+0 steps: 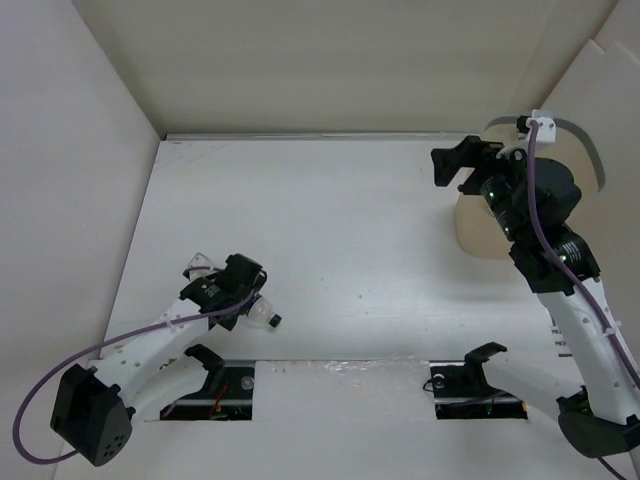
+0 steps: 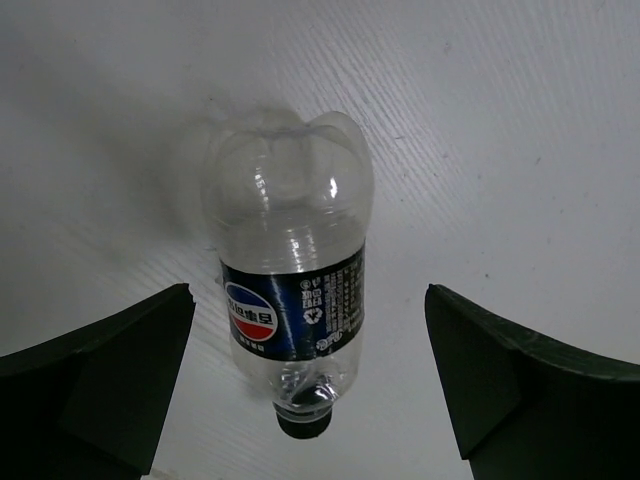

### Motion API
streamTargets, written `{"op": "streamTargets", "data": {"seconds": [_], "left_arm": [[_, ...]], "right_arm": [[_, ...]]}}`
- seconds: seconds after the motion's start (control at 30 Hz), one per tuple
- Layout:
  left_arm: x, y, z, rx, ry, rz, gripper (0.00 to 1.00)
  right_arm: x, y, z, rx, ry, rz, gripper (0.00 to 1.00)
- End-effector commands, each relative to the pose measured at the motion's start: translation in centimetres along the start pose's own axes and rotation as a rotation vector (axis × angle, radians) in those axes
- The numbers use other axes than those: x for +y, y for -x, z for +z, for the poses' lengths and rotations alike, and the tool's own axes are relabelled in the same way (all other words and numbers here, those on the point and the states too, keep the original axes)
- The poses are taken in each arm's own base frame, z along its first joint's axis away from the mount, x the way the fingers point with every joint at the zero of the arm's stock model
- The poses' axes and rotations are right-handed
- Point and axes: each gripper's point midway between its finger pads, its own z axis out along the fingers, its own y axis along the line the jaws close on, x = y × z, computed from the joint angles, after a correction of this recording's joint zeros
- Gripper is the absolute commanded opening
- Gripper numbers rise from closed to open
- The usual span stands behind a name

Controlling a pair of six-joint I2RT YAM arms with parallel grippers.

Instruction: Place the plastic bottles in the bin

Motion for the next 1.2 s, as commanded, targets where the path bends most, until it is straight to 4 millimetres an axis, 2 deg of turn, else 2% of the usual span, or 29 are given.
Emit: {"op": "streamTargets", "data": {"seconds": [0.0,0.03,0.1,0.13,0.2,0.27,0.3,0.33,0.37,0.4,0.43,0.47,0.5,0.53,0.6,0.63,0.7,0.73,0.77,0.8,0.83,0.87,0.9,0.93,0.97,1.03,1.07,1.1,1.17], "left_arm": [[-0.1,1.1,1.5,-0.091,-0.008,-0.113,0.96],[-0.2,1.1,1.8,-0.095,-0.009,-0.123,0.96],[1.0,1.0,3.1,-0.103,0.038,-0.117,0.95],[0.5,0.8,3.5,-0.085,0.020,-0.125,0.92],[1.5,0.7,4.8,-0.072,0.055,-0.099,0.88],[1.2,0.9,5.3,-0.069,0.051,-0.097,0.85],[0.9,1.4,5.6,-0.077,0.058,-0.086,0.79],[0.7,1.3,5.6,-0.067,0.057,-0.071,0.57],[0.0,1.5,5.4,-0.071,0.038,-0.079,0.43],[-0.2,1.6,5.4,-0.070,0.045,-0.076,0.29],[-1.6,2.2,4.8,-0.076,0.014,-0.080,0.16],[-1.9,2.4,4.5,-0.077,0.011,-0.069,0.08],[-2.7,3.0,4.0,-0.092,-0.015,-0.070,0.05],[-4.5,4.0,2.9,-0.106,-0.071,-0.078,0.00],[-6.9,5.0,1.2,-0.115,-0.162,-0.031,0.00],[-9.2,6.1,-1.0,-0.126,-0.261,-0.031,0.00],[-11.7,7.3,-3.7,-0.143,-0.385,-0.010,0.00],[-13.8,8.4,-5.7,-0.184,-0.491,0.049,0.00],[-15.7,9.4,-8.8,-0.211,-0.599,0.061,0.00],[-16.9,9.9,-10.4,-0.225,-0.666,0.084,0.00],[-18.7,9.8,-12.5,-0.213,-0.773,0.125,0.00],[-19.6,9.9,-13.7,-0.230,-0.823,0.196,0.00],[-21.0,10.0,-15.7,-0.231,-0.900,0.234,0.00],[-22.0,9.0,-17.0,-0.193,-0.976,0.286,0.00],[-23.2,8.9,-18.3,-0.196,-1.047,0.304,0.00],[-24.3,8.2,-20.4,-0.180,-1.151,0.335,0.00],[-25.1,8.0,-22.4,-0.178,-1.250,0.347,0.00],[-25.5,7.8,-22.9,-0.172,-1.285,0.355,0.00],[-26.0,7.3,-24.3,-0.149,-1.352,0.381,0.00]], "right_arm": [[1.2,2.1,-1.7,-0.069,0.041,-0.001,1.00],[1.8,1.7,-1.6,-0.063,0.055,0.001,1.00],[2.3,1.6,-2.4,-0.072,0.079,0.007,1.00],[3.2,1.4,-2.6,-0.063,0.108,0.008,1.00],[3.8,0.9,-3.2,-0.061,0.138,0.012,1.00],[5.0,0.1,-3.5,-0.039,0.181,0.011,1.00],[5.4,0.1,-3.8,-0.044,0.198,0.015,1.00],[5.9,-0.5,-3.9,-0.029,0.219,0.013,1.00],[6.7,-0.9,-4.1,-0.018,0.262,0.012,1.00],[7.3,-2.1,-4.1,0.012,0.298,-0.010,1.00],[8.0,-2.0,-4.4,-0.003,0.349,-0.026,1.00],[8.8,-2.6,-4.5,0.006,0.398,-0.037,1.00],[10.3,-3.6,-5.2,0.037,0.502,-0.043,1.00],[11.0,-4.9,-5.3,0.052,0.556,-0.063,1.00],[13.0,-6.8,-6.3,0.097,0.718,-0.083,1.00],[13.5,-8.8,-5.5,0.129,0.757,-0.087,1.00],[14.8,-11.0,-5.9,0.181,0.872,-0.065,1.00],[15.2,-11.8,-5.8,0.196,0.902,-0.053,1.00],[15.7,-12.6,-5.5,0.182,0.938,-0.040,1.00],[16.2,-13.5,-5.1,0.205,0.961,-0.010,1.00],[16.8,-14.0,-5.4,0.214,1.010,0.005,1.00],[17.4,-14.9,-5.7,0.229,1.052,0.022,1.00],[18.4,-14.5,-5.3,0.202,1.095,0.052,1.00],[19.3,-14.5,-5.7,0.201,1.146,0.066,1.00],[20.5,-14.8,-7.0,0.215,1.237,0.073,1.00],[22.0,-15.4,-7.1,0.204,1.292,0.090,1.00],[22.4,-15.3,-6.7,0.194,1.278,0.097,1.00],[23.2,-15.2,-6.9,0.192,1.286,0.101,1.00],[23.7,-15.4,-6.1,0.183,1.274,0.099,1.00]]}}
